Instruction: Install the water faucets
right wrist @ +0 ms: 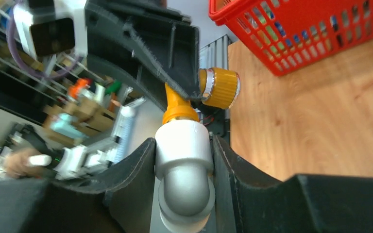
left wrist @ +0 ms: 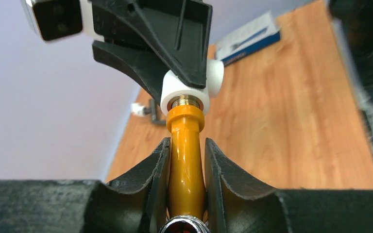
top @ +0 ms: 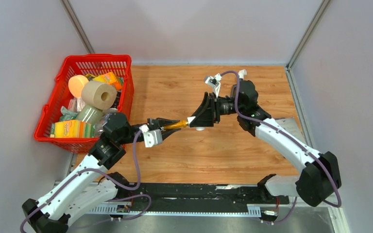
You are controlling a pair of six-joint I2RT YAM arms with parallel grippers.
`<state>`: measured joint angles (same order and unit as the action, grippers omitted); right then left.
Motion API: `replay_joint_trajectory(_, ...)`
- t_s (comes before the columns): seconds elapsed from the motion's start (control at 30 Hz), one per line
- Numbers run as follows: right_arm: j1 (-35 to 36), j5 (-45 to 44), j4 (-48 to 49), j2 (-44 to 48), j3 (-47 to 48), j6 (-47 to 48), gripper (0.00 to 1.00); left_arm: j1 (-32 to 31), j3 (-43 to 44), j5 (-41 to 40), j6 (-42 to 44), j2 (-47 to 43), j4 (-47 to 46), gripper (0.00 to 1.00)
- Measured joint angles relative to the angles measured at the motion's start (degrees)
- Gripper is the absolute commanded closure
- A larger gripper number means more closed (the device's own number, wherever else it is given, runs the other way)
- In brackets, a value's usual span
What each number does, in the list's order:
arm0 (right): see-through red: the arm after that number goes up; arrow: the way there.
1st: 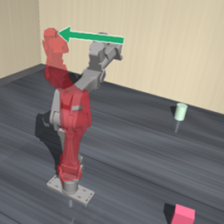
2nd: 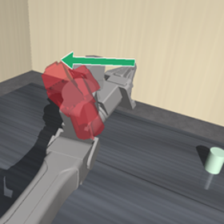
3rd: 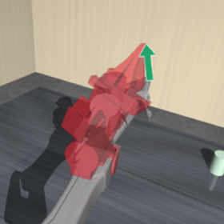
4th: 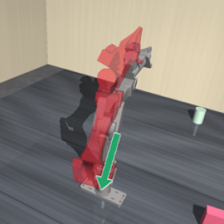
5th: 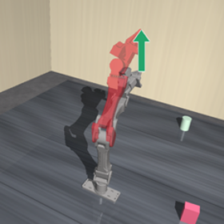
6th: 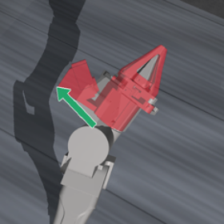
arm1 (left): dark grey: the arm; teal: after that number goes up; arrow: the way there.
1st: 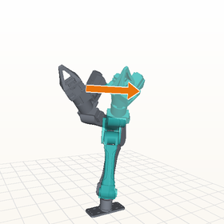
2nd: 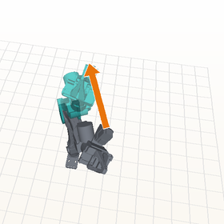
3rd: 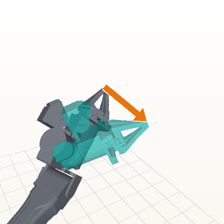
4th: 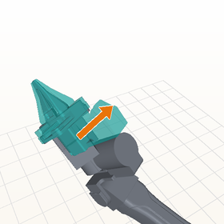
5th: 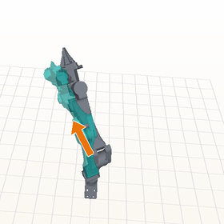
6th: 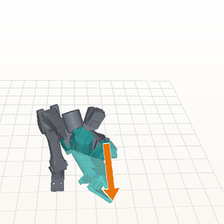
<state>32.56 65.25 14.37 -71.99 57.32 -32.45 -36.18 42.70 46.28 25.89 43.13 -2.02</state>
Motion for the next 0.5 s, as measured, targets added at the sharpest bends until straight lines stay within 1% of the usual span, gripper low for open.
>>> replay_joint_trajectory(0.1, -0.66, 1.01, -0.61, -3.91, 0.07, -6.97, 0.95, -4.83, -3.08, -10.08, 11.34, -2.03, 2.40, 1.00)
replay_joint_trajectory(0.13, -0.87, 1.55, -0.85, -4.92, 0.04, -8.07, 0.92, -6.91, -4.48, -13.73, 15.13, -2.80, 2.58, 1.00)
replay_joint_trajectory(0.2, -0.90, 1.97, -1.33, -6.19, 0.04, -9.51, 0.89, -9.57, -7.28, -18.45, 20.70, -4.70, 1.86, 1.00)
replay_joint_trajectory(0.3, -0.48, 0.44, -1.90, -6.95, 0.04, -10.38, 0.75, -12.17, -11.91, -23.39, 27.74, -7.63, -1.03, 1.00)
replay_joint_trajectory(0.37, -0.46, -1.68, -2.32, -6.95, 0.11, -10.78, 0.64, -12.90, -13.84, -25.55, 30.67, -8.63, -2.58, 1.00)
replay_joint_trajectory(0.43, -0.50, -4.13, -3.02, -6.95, 0.48, -10.80, 0.54, -13.09, -14.40, -27.02, 31.91, -8.61, -3.37, 1.00)
replay_joint_trajectory(0.5, -0.70, -6.27, -3.56, -6.56, 1.07, -10.29, 0.46, -13.20, -14.40, -28.30, 31.41, -8.17, -4.42, 1.00)
